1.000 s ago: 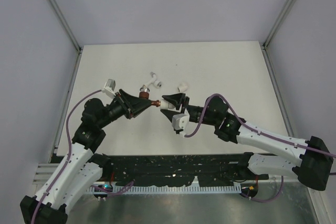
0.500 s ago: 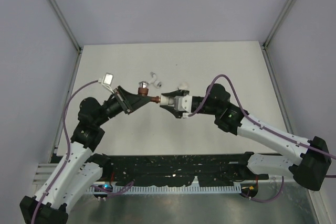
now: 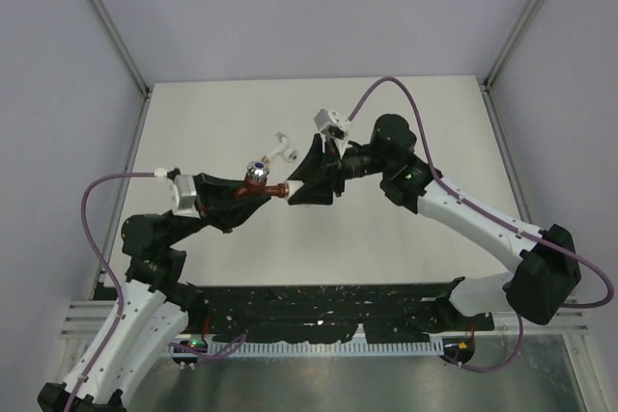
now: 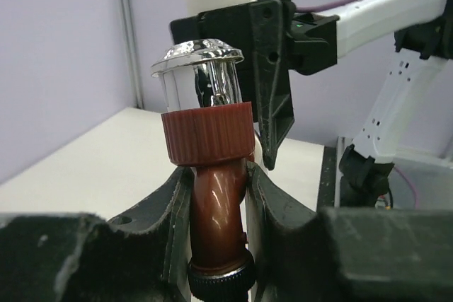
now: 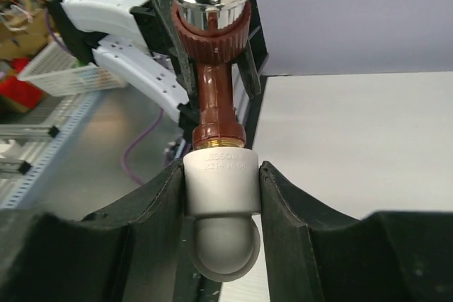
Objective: Install the water faucets
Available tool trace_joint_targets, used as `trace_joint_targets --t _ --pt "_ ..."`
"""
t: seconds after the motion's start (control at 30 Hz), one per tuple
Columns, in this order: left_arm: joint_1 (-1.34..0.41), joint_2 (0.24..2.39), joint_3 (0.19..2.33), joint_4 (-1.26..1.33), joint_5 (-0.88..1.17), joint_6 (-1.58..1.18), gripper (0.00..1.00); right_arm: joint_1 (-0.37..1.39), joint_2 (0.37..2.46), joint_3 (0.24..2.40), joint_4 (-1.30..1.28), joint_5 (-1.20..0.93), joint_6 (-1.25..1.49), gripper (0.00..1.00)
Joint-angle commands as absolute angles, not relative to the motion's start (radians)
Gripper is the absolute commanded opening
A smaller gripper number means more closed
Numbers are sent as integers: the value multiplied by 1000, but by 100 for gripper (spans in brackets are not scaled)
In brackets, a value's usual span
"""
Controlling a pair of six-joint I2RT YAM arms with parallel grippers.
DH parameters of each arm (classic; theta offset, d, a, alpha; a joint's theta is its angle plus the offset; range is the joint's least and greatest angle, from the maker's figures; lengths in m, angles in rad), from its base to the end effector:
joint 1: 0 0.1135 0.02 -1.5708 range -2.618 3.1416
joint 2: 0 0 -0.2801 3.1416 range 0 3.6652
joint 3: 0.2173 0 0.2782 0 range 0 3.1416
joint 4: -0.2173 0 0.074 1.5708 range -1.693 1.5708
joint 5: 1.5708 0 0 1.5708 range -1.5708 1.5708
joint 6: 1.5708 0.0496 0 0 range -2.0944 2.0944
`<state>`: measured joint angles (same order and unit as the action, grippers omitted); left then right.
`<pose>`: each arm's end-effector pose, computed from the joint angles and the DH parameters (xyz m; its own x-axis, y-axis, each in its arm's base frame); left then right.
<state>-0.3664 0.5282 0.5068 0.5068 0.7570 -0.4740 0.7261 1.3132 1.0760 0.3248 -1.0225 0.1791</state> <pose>0.1262 -0.0849 0.3602 0.0099 -0.3592 -0.9332 0.9351 0.3339 -0.1186 0.2159 0.2483 0.3876 -0.1105 0.0260 -0.9935 -0.9777 -0.1822 0.1040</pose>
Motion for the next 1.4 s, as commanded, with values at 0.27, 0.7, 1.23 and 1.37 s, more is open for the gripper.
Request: trace_joint_targets --t 0.27,0.7,1.23,1.37 --pt "-373 531 471 695 913 -196 0 670 1393 1154 443 -1016 566 16" --pt "-373 463 584 243 405 -702 0 672 1123 1060 184 -674 -92 81" --pt "-373 534 568 221 391 -1348 0 913 922 718 442 -428 -806 84" --pt "-373 569 581 192 443 -1388 0 934 934 692 523 -352 -851 84"
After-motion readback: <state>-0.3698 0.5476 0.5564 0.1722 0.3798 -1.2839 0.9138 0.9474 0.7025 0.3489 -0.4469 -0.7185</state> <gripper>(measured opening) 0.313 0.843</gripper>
